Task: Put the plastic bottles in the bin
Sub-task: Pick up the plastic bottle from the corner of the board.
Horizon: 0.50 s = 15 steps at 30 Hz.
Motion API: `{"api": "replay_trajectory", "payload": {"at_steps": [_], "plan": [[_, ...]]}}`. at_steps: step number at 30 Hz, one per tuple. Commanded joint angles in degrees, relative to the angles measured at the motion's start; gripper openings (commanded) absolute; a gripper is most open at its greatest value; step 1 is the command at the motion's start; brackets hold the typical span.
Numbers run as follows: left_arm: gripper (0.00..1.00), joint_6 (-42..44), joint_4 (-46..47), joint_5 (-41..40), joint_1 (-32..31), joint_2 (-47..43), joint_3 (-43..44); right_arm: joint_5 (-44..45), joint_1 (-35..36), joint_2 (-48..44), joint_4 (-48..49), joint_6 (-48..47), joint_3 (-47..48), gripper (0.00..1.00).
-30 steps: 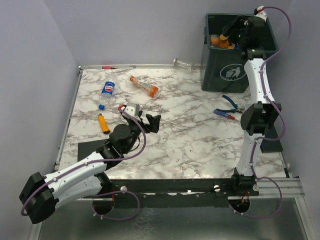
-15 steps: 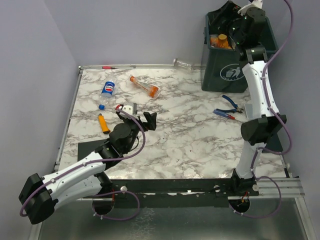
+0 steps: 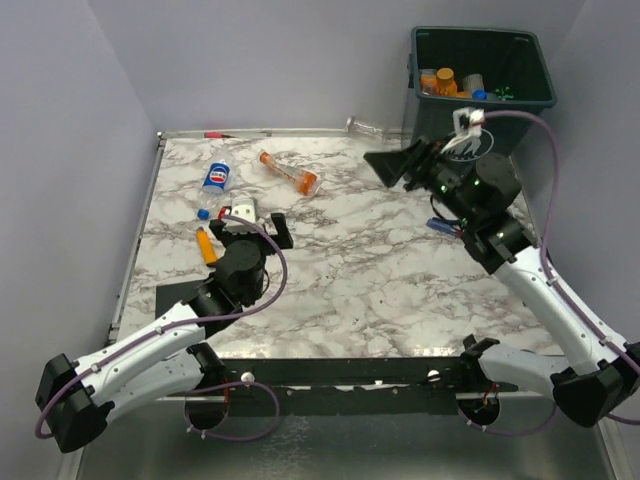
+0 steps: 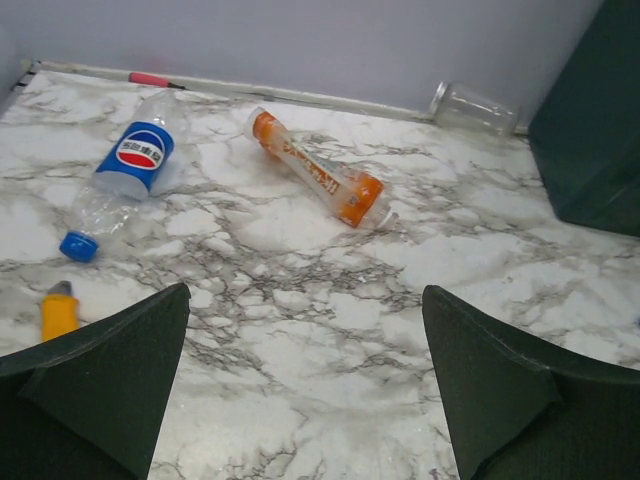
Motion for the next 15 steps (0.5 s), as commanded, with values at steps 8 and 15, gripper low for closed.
{"api": "replay_trajectory", "payload": {"at_steps": [8, 15], "plan": [[0.99, -2.28, -18.98, 7.76, 12.92, 16.81, 19.38, -6.21, 0.69, -14.29, 3.40, 6.67, -37.72, 0.88], [0.99, -8.61, -27.64, 21.73, 34.69, 33.11, 32.64, -10.47, 0.83, -17.32, 8.40, 11.84, -50.03, 0.86]]}}
